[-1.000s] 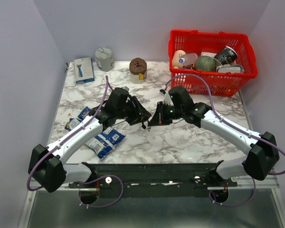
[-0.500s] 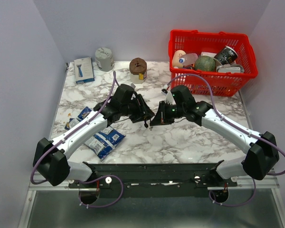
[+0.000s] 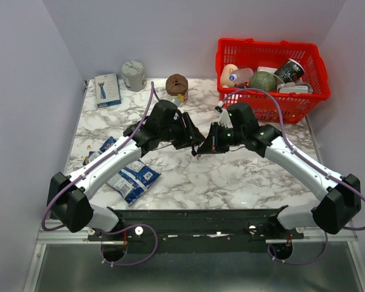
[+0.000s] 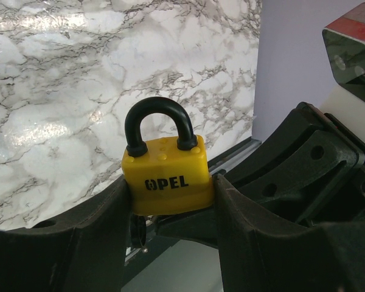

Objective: Unlock with the key

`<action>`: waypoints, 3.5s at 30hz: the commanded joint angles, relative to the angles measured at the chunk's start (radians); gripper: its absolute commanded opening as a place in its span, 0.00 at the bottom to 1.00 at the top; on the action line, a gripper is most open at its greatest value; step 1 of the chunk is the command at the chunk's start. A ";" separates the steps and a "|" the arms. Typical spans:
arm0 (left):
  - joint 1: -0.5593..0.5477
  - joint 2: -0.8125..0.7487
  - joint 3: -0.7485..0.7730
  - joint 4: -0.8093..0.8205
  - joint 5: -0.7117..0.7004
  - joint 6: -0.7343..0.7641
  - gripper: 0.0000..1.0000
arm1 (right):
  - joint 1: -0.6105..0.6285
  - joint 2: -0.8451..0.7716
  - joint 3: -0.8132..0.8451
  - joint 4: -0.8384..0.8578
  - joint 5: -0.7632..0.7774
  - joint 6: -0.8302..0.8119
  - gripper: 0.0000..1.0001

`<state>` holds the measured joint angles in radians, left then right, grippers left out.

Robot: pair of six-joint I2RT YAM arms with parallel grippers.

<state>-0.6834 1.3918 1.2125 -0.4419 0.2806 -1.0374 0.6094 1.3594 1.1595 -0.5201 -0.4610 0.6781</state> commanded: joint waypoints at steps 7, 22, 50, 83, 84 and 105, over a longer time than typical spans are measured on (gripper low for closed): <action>-0.034 0.009 0.081 -0.116 0.094 0.039 0.00 | -0.086 -0.037 0.011 0.028 0.062 0.006 0.01; -0.034 0.023 0.094 -0.110 0.091 0.034 0.00 | -0.155 -0.079 -0.004 0.023 0.030 0.014 0.01; -0.007 -0.056 0.009 -0.047 -0.011 -0.251 0.00 | -0.054 -0.229 -0.193 0.204 0.294 0.170 0.01; 0.013 -0.160 -0.196 0.035 -0.077 -0.731 0.00 | 0.201 -0.260 -0.107 0.074 0.521 0.202 0.01; 0.013 -0.157 -0.197 0.037 -0.070 -0.727 0.00 | 0.202 -0.252 -0.107 0.074 0.519 0.199 0.01; 0.041 -0.149 -0.168 0.083 -0.015 -0.635 0.00 | 0.217 -0.221 -0.041 0.038 0.519 0.173 0.01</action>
<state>-0.6506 1.2587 1.0077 -0.3992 0.2214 -1.6894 0.8131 1.1343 1.0897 -0.4656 0.0265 0.8703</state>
